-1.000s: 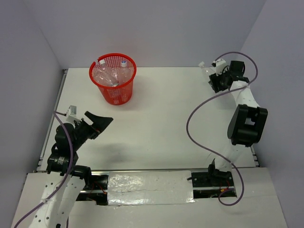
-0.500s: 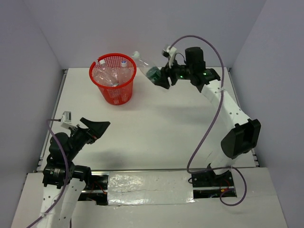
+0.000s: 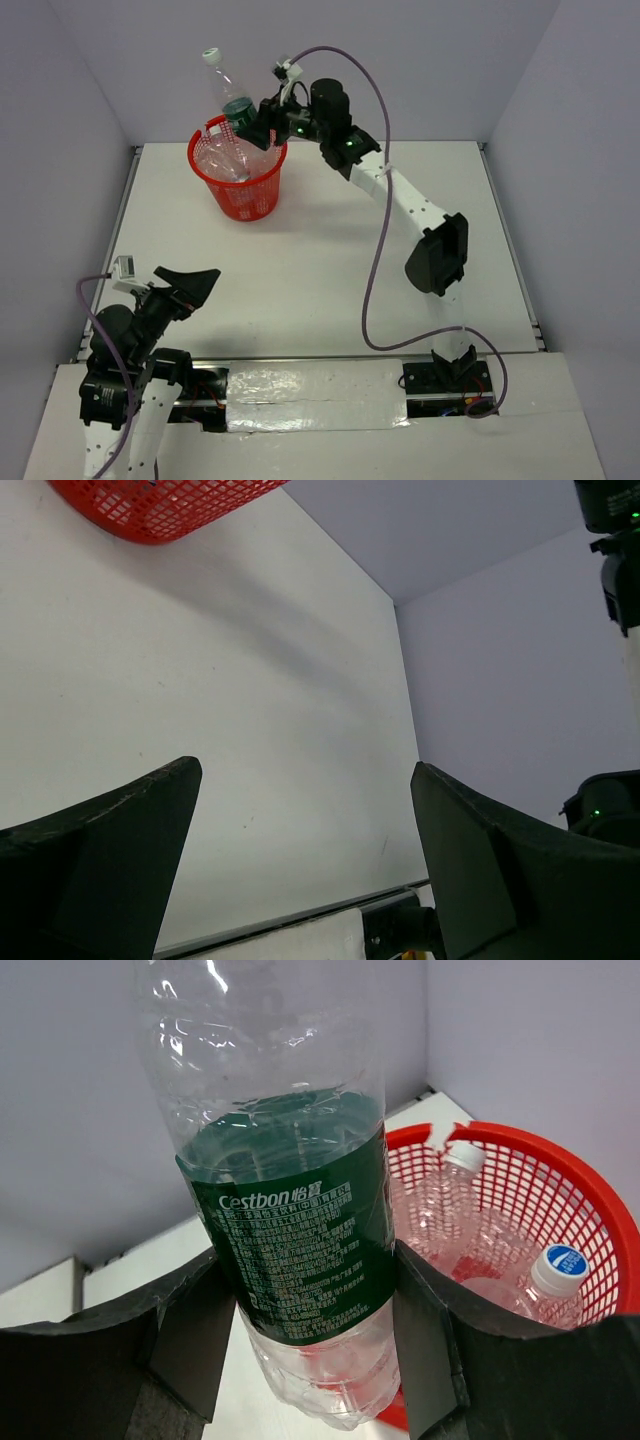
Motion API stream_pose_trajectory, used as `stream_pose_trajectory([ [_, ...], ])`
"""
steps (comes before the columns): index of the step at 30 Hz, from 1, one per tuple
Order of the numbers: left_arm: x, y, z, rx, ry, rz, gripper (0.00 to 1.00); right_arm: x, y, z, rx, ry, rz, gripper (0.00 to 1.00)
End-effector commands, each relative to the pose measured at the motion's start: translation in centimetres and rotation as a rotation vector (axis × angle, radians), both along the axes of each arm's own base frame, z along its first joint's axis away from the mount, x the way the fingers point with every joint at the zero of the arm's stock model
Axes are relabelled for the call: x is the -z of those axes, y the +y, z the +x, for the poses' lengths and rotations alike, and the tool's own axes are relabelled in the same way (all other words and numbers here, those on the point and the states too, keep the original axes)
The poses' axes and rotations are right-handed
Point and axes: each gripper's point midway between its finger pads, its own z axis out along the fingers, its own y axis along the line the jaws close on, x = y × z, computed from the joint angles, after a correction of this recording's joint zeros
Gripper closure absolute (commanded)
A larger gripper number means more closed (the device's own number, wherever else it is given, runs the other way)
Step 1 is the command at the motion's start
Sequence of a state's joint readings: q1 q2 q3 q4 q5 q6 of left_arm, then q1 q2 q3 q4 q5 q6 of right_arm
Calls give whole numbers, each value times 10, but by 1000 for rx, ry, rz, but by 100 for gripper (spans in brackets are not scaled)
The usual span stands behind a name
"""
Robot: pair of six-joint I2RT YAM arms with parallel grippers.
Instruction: Put the plastic bottles in the bin
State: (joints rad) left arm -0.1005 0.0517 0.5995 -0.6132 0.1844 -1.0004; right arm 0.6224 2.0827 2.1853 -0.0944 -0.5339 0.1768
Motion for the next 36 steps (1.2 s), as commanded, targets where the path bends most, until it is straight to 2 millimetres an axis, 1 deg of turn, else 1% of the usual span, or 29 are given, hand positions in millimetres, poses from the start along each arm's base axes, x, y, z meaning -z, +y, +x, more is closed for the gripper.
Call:
stream_pose_trajectory([
  [1, -14, 7, -9, -34, -33, 4, 1, -50, 8, 30, 149, -71, 180, 81],
  [2, -14, 7, -9, -36, -32, 6, 1, -50, 8, 38, 178, -76, 196, 81],
  [3, -13, 7, -10, -36, -27, 5, 0, -54, 5, 49, 235, -80, 221, 80],
  [4, -12, 7, -11, -37, -21, 6, 1, -51, 6, 60, 263, -91, 236, 80],
  [5, -11, 8, -11, -39, -15, 3, 1, -57, 5, 65, 283, -119, 271, 79],
  [6, -11, 8, -12, -39, -15, 3, 1, -58, 3, 71, 311, -127, 291, 79],
  [7, -10, 8, -12, -41, -9, 4, 1, -54, 6, 76, 317, -136, 302, 78],
  [9, -8, 9, -13, -45, 1, 6, 1, -59, 10, 79, 325, -170, 329, 77],
  [10, -7, 9, -13, -47, 6, 5, 0, -55, 16, 81, 321, -182, 339, 77],
  [12, -7, 10, -14, -51, 12, 10, 0, -48, 19, 85, 329, -193, 348, 75],
  [13, -7, 10, -13, -53, 12, 10, 1, -39, 24, 88, 335, -193, 345, 75],
  [14, -6, 11, -13, -56, 16, 11, 1, -36, 26, 89, 336, -198, 344, 75],
  [15, -7, 11, -13, -57, 16, 10, 1, -25, 31, 92, 335, -187, 335, 74],
  [16, -8, 11, -13, -59, 19, 6, 1, -23, 31, 94, 340, -186, 342, 73],
  [17, -7, 12, -12, -63, 26, 5, 1, -14, 35, 96, 338, -176, 337, 72],
  [20, -7, 12, -12, -67, 34, -2, 1, -4, 38, 100, 347, -166, 343, 71],
  [21, -7, 13, -12, -72, 36, -3, 0, 6, 41, 102, 349, -155, 337, 70],
  [22, -7, 12, -12, -72, 37, -6, 1, 9, 42, 104, 353, -154, 338, 70],
  [24, -7, 13, -13, -77, 36, -8, 1, 20, 44, 107, 361, -145, 326, 65],
  [26, -8, 14, -13, -82, 38, -10, 1, 26, 45, 109, 369, -141, 322, 61],
  [30, -8, 14, -13, -86, 39, -11, 1, 42, 51, 111, 367, -134, 312, 47],
  [33, -8, 15, -13, -85, 39, -7, 1, 47, 53, 112, 368, -130, 313, 40],
  [36, -9, 15, -12, -84, 42, -2, 1, 57, 57, 111, 363, -120, 297, 34],
])
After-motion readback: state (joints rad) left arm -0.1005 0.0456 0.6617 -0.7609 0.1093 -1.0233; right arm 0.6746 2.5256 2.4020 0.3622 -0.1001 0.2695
